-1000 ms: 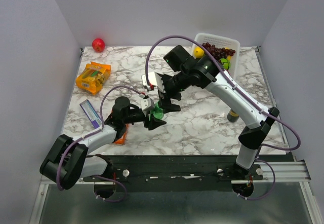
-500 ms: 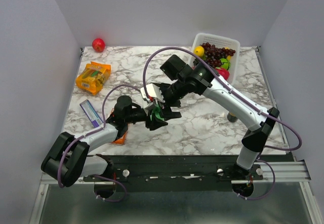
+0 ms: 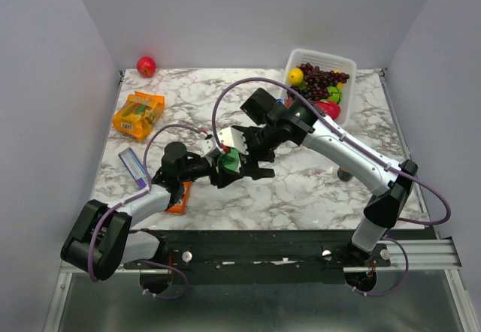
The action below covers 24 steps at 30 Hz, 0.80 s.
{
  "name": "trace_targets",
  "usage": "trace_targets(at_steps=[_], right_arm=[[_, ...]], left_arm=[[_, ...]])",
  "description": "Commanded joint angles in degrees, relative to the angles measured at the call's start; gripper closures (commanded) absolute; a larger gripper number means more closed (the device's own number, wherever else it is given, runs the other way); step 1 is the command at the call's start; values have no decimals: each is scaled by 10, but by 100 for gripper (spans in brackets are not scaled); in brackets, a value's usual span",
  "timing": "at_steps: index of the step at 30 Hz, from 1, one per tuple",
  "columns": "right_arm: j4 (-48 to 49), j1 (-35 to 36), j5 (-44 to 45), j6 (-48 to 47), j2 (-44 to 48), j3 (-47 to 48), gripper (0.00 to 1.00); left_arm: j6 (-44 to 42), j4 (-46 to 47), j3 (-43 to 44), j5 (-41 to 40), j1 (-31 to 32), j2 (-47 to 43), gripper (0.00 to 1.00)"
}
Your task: Screw on the bottle caps
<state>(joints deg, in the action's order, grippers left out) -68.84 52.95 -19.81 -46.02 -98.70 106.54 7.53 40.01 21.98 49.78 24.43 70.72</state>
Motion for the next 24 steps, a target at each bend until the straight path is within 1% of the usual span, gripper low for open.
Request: trace_targets(at_steps=[1, 2, 5, 8, 9, 13, 16, 17, 19, 20, 24], right_arm=[[-97, 5, -7, 33, 25, 19, 3], [-96, 4, -10, 41, 39, 22, 3], [-63, -4, -14, 65, 54, 36, 4], [-33, -17, -16, 68, 38, 91, 4], [-27, -21, -15, 65, 21, 120, 4], [-17, -20, -33, 10, -25, 168, 2], [-45, -13, -60, -29, -60, 190, 0], [-69, -10, -79, -42, -67, 197, 0], [-84, -3, -96, -64, -72, 194, 0], [-83, 0, -107, -65, -69, 176, 0], [-60, 13, -101, -67, -48, 118, 0]], left_arm=[[7, 16, -1, -45, -17, -22, 100], [-15, 4, 0, -44, -17, -25, 100], [-38, -18, 2, -22, -17, -26, 100], [-79, -65, 17, 17, -12, -24, 100], [-109, -97, 27, 23, -10, -24, 100], [-149, -146, 38, 40, 8, -35, 100], [-149, -155, 45, 38, 20, -37, 100], [-148, -155, 47, 37, 23, -37, 100], [-146, -155, 52, 32, 28, -33, 100], [-144, -154, 54, 31, 30, -31, 100], [-118, -131, 57, 23, 30, -30, 100]])
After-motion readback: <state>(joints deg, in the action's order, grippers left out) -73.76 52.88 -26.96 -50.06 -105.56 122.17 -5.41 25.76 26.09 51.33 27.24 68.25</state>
